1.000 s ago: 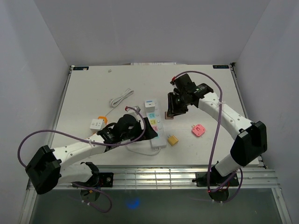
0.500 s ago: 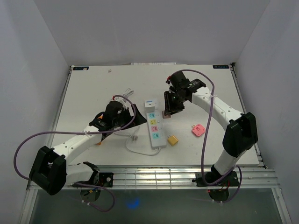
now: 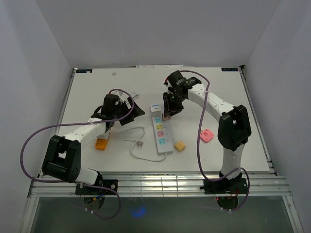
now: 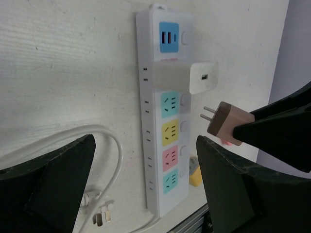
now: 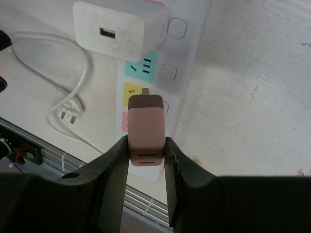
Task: Insert the plug
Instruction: Insert the plug into the socket.
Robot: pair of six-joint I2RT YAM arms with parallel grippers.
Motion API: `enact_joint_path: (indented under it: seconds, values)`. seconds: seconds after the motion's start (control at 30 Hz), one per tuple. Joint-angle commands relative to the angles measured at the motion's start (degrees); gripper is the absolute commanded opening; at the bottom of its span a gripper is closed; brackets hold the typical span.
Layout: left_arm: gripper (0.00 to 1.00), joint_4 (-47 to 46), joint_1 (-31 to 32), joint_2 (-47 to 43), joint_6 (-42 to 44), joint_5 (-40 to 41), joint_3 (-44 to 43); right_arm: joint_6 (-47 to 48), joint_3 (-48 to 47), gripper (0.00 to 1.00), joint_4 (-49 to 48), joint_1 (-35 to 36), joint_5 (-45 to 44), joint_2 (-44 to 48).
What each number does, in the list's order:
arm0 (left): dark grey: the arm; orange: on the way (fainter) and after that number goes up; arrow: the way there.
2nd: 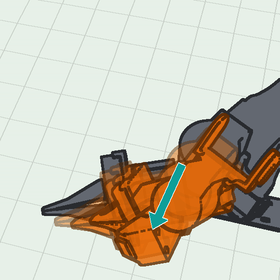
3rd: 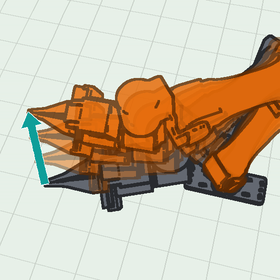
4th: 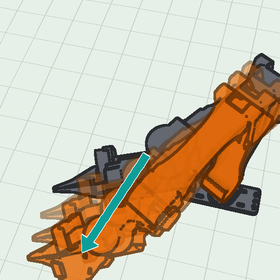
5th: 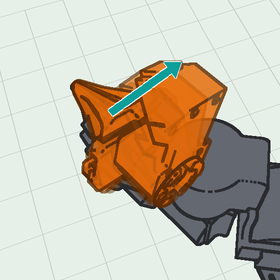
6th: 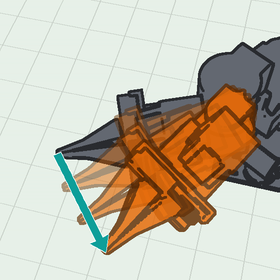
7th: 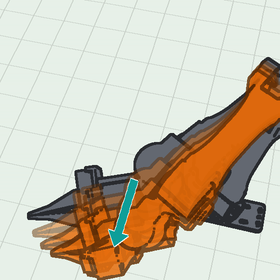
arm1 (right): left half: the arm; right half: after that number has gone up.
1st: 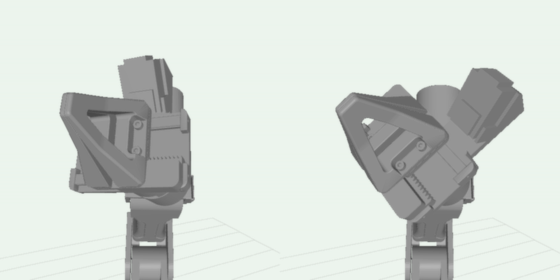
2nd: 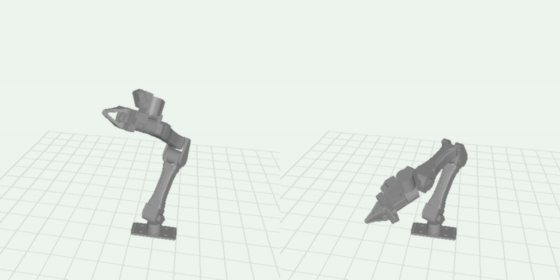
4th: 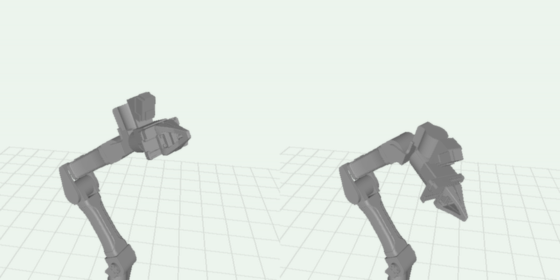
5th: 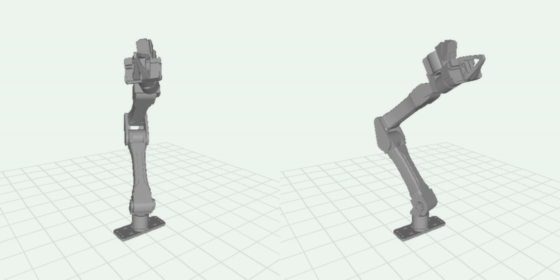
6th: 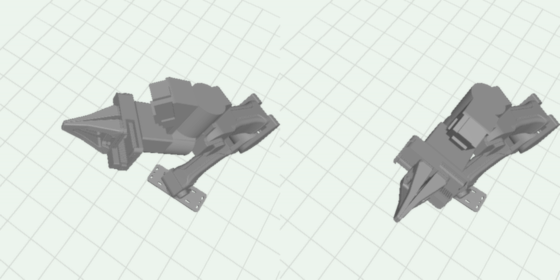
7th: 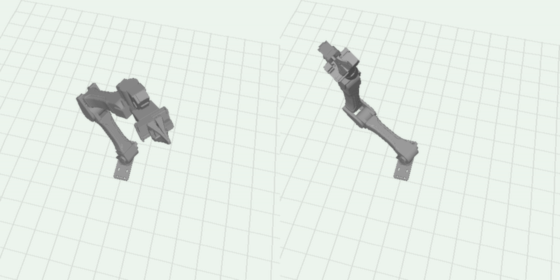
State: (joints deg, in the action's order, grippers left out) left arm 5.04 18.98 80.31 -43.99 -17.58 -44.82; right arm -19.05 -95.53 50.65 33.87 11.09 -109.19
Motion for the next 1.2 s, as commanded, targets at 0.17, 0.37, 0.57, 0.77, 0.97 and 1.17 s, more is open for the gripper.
enact_joint_path:
  seconds: [0.17, 0.37, 0.57, 0.77, 0.97, 1.17]
  values:
    - [0.95, -4.5, -2.11, 6.08, -2.41, -2.37, -6.6, 1.91, -10.55, 0.08, 4.36, 0.5, 1.39, -6.74]
    - [0.93, -11.44, -2.11, 12.23, -5.93, -3.5, -7.03, 2.61, -15.56, 0.08, 7.61, 0.5, 1.65, -10.87]
    - [0.92, -11.37, -2.2, 17.33, -5.59, -1.58, -11.08, 2.79, -16.79, 0.08, 9.2, 0.76, 2.44, -12.54]
    - [0.92, -12.07, -2.11, 22.33, -5.58, -1.22, -15.47, 2.88, -18.2, 0.08, 10.26, 1.29, 3.32, -14.3]
    - [0.92, -12.86, -2.02, 27.61, -5.76, -4.12, -20.22, 2.26, -19.17, 0.08, 10.43, 1.55, 3.32, -16.23]
    - [0.9, -13.65, -1.14, 30.34, -4.18, -6.49, -21.8, 2.17, -21.01, 0.08, 12.01, 1.73, 2.36, -17.99]
